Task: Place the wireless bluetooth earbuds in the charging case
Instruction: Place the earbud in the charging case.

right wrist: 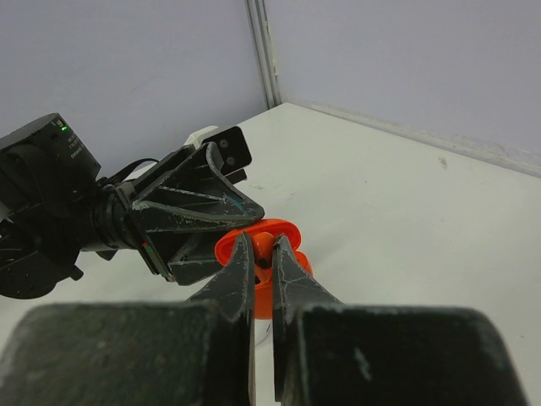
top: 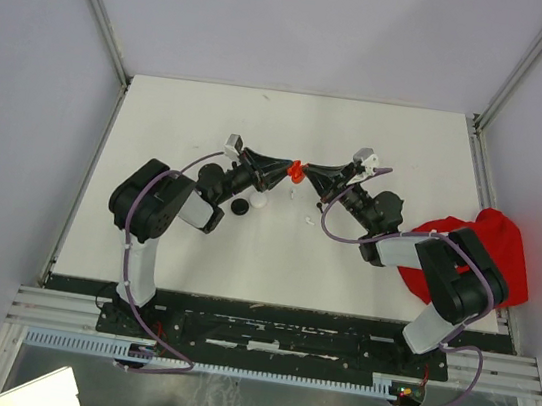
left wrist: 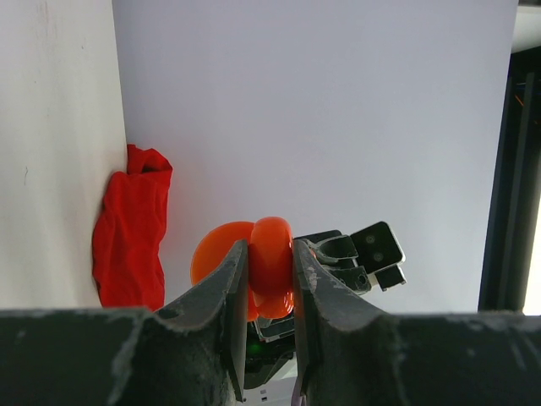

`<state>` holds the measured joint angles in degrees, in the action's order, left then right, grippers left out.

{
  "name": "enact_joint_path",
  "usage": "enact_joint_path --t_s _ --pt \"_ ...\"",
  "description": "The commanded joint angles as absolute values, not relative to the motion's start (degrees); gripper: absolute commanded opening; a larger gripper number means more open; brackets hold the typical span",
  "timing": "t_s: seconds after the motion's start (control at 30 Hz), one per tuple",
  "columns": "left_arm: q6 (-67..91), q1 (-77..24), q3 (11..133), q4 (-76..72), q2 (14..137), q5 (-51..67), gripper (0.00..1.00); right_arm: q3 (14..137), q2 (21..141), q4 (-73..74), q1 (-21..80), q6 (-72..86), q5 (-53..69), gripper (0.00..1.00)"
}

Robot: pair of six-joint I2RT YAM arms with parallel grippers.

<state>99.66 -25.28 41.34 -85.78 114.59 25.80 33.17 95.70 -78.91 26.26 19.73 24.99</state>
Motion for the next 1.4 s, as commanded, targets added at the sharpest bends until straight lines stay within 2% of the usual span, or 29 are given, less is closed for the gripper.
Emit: enact_joint_path --t_s 0.0,0.8,0.87,1.03,1.13,1.37 --pt "101.78 -25.81 42.17 -89.72 112.15 27.32 0.03 33.18 96.24 -82.71 26.64 19.95 25.41 0.01" --pt "101.88 -25.84 42.14 -89.33 110.61 26.92 0.03 33.01 96.9 -82.69 26.64 19.69 25.27 0.03" --pt "101.86 -25.78 42.26 -89.14 110.48 26.76 0.03 32.9 96.86 -82.69 26.63 19.67 25.18 0.08" --pt "101.59 -25.8 42.45 -88.73 110.31 26.71 0.03 32.95 96.34 -82.62 26.56 19.69 24.66 0.33" --pt "101.07 -25.84 42.21 -88.21 110.43 26.72 0.03 32.98 95.06 -82.69 26.63 19.68 23.39 0.43" --pt "99.76 -25.81 41.19 -87.64 112.62 25.71 0.03 32.97 90.07 -82.59 26.59 20.48 20.76 0.56"
